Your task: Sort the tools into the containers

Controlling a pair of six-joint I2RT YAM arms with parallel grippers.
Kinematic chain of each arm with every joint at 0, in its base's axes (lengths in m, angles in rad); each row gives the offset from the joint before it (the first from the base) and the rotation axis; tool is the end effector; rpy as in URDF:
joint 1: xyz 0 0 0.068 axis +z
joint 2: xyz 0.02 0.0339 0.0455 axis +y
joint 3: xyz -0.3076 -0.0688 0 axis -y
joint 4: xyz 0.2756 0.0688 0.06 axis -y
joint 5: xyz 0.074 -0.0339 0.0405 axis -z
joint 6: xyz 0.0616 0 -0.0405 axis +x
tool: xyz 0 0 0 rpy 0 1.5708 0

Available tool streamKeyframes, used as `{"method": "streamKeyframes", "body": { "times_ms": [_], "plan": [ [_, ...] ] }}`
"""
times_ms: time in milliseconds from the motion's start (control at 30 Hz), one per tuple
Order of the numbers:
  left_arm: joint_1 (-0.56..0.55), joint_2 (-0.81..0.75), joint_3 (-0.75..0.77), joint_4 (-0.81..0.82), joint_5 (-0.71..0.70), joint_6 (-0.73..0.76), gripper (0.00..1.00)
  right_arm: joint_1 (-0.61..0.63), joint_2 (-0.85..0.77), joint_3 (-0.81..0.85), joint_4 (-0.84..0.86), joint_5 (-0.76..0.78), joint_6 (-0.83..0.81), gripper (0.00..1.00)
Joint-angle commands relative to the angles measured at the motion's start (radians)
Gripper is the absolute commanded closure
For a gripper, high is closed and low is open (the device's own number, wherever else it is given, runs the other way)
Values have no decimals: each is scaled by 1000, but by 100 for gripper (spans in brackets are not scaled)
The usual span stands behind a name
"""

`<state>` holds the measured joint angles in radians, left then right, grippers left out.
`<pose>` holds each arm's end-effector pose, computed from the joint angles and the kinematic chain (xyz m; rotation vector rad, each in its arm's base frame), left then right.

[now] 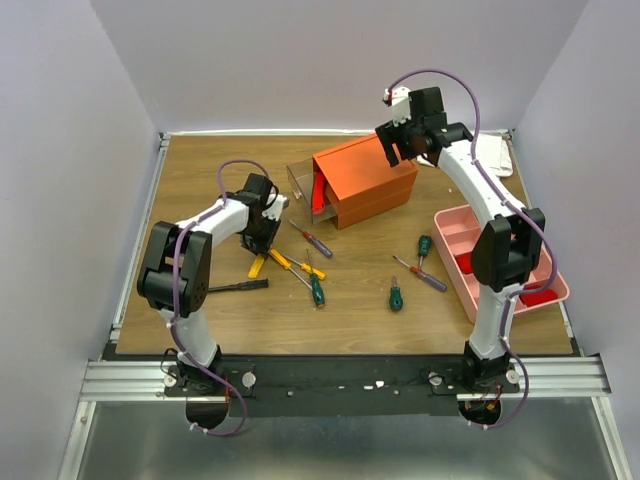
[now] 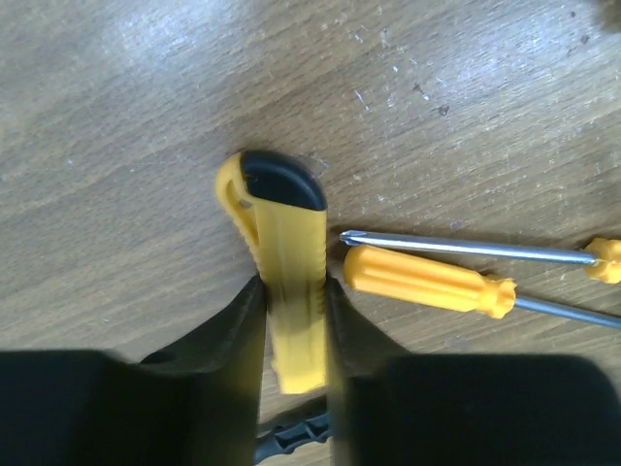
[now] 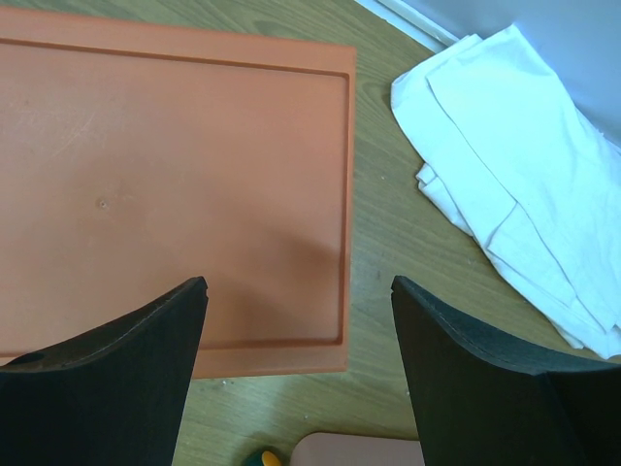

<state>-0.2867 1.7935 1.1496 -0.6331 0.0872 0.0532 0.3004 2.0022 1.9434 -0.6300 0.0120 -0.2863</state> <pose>0.3664 -0.1136 0.1665 0.5010 2.8107 -0.1729 0.5083 0.1567 0.3504 -0.6472 2.1649 -0.0060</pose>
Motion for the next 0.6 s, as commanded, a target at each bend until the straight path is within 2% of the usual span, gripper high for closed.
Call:
{"method": "streamKeyframes", "body": {
  "times_ms": [0, 67, 167, 400, 467, 567],
  "plan": [
    [-5, 58, 7, 16, 9, -6, 78, 8, -34, -9, 6, 19, -8, 15],
    [-2, 61, 25, 4, 29, 8, 91, 8, -33, -4, 4, 17, -8, 15],
    [29, 21, 48, -30, 89, 14, 99, 8, -31, -4, 6, 20, -8, 15],
    [133, -123, 124, -60, 230, -1, 100, 8, -20, 0, 3, 11, -2, 15],
    [144, -173, 153, -44, 264, -9, 100, 6, -16, 3, 3, 14, -2, 15],
    [144, -215, 202, 25, 390, -35, 100, 8, -8, 8, 3, 11, -1, 15]
  ]
}}
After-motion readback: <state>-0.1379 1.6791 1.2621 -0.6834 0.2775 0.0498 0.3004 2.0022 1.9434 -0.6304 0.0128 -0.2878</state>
